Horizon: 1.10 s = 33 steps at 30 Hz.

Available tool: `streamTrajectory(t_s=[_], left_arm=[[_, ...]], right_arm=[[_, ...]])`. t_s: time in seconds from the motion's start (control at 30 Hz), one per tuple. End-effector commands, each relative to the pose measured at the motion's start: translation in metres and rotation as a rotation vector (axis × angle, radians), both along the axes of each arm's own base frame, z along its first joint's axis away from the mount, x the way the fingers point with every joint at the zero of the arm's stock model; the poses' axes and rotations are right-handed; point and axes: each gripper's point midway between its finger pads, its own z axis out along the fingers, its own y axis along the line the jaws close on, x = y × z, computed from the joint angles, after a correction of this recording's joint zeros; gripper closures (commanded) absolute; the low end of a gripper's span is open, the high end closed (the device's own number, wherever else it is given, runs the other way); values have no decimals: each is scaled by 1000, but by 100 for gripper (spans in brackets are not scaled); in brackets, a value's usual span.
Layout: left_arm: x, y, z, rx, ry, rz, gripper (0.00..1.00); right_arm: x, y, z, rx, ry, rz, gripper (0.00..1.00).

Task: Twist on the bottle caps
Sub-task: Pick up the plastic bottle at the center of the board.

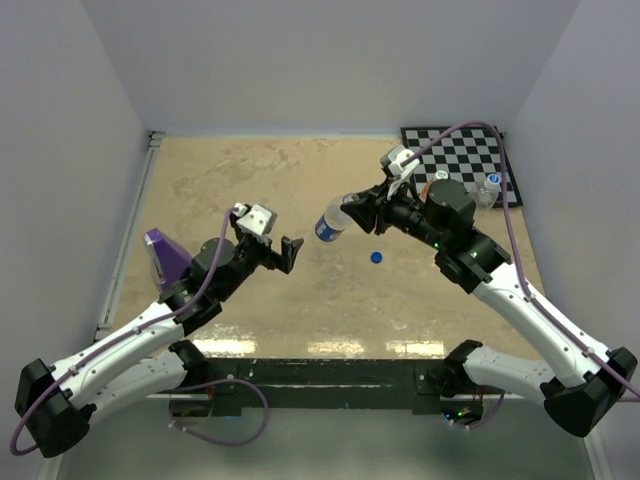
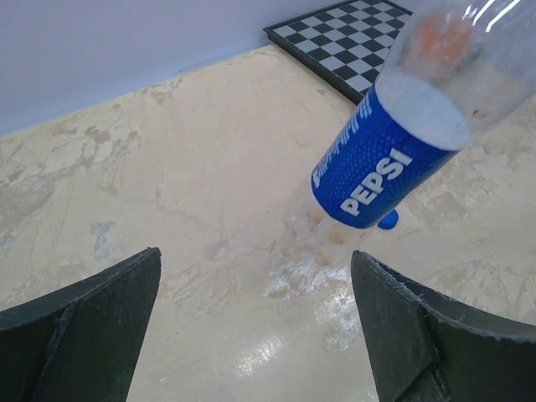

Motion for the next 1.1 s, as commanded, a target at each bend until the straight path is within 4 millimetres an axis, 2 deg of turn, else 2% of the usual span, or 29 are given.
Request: streamTrajectory(t_s=[0.0, 0.17, 0.23, 0.3, 0.33, 0.37, 0.43, 0.63, 0.83, 1.07], left_arm=[[-6, 2, 7, -8, -46, -25, 0], [-14, 12, 31, -80, -154, -22, 0], [-15, 22, 36, -138, -161, 28, 0], [-17, 29, 39, -199, -168, 57, 9], [-18, 32, 43, -232, -181, 68, 9], [-21, 34, 47, -261, -201, 65, 0], [-26, 36, 52, -277, -242, 47, 0], [-42, 11, 56, -188, -324, -135, 0], [-49, -12, 67, -98, -373, -269, 0], [-58, -23, 85, -17, -509, -365, 5]], right_arm=[[-8, -7, 52, 81, -91, 2, 100], [-17, -11, 67, 100, -125, 16, 100], [-20, -11, 71, 103, -135, 24, 100], [-25, -12, 76, 112, -145, 39, 100], [-25, -12, 77, 112, -147, 42, 100], [-28, -13, 81, 120, -154, 47, 100], [-32, -12, 85, 123, -166, 62, 100], [-44, -10, 93, 133, -182, 116, 100], [-60, -3, 97, 145, -189, 211, 100], [-82, 7, 101, 154, -197, 350, 100]])
